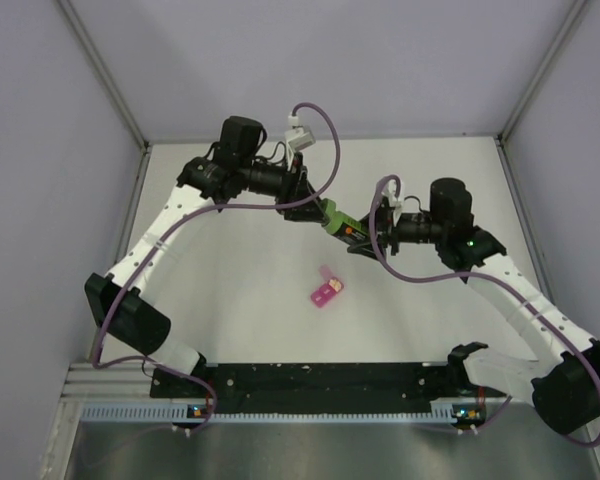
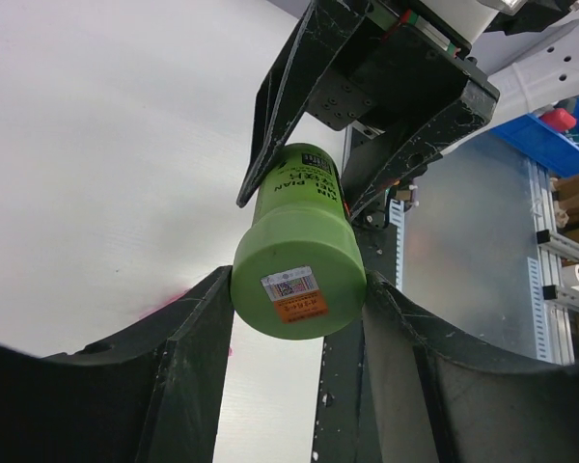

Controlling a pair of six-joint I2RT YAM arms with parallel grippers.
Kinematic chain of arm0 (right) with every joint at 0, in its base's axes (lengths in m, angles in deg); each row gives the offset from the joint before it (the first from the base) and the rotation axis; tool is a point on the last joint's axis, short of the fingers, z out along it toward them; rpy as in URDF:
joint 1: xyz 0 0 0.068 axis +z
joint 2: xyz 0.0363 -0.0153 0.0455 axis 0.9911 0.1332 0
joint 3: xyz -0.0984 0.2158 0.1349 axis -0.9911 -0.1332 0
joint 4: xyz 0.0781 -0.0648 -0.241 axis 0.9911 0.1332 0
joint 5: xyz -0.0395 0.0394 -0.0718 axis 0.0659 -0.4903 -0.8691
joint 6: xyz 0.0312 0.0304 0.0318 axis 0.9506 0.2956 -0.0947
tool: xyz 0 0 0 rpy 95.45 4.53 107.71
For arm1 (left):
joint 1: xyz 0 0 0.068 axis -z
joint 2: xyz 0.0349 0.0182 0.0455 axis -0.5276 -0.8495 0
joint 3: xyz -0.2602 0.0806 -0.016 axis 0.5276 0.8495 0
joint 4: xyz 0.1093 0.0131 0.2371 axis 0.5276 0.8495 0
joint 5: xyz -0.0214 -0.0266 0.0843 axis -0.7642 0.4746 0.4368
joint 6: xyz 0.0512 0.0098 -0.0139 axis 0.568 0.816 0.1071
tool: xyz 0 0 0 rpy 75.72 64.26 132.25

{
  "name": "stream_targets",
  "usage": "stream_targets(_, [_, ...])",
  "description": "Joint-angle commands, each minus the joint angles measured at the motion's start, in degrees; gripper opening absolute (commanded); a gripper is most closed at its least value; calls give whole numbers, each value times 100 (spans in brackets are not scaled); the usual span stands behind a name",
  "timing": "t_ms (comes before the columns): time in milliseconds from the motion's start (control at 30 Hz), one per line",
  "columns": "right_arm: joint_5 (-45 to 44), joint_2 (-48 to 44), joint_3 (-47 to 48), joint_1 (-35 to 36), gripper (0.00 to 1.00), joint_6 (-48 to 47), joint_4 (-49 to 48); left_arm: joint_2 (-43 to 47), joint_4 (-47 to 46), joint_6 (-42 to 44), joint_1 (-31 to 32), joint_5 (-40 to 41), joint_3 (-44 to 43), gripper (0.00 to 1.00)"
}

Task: Sort the pills into containers
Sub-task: Screw the lid of the pill bottle onto the pill bottle.

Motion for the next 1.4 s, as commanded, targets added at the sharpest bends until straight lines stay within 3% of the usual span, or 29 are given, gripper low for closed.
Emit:
stream_targets(0, [167,-32,255,62,0,-124,-189,39,-234,-49,40,-260,-162,0])
stream_targets(400, [115,-93,255,71,0,-150,-146,92,266,487,49,-111,-65,0])
stream_targets(1367, [106,-23,316,115,0,-89,-137,-22,354,619,312,82,-82,0])
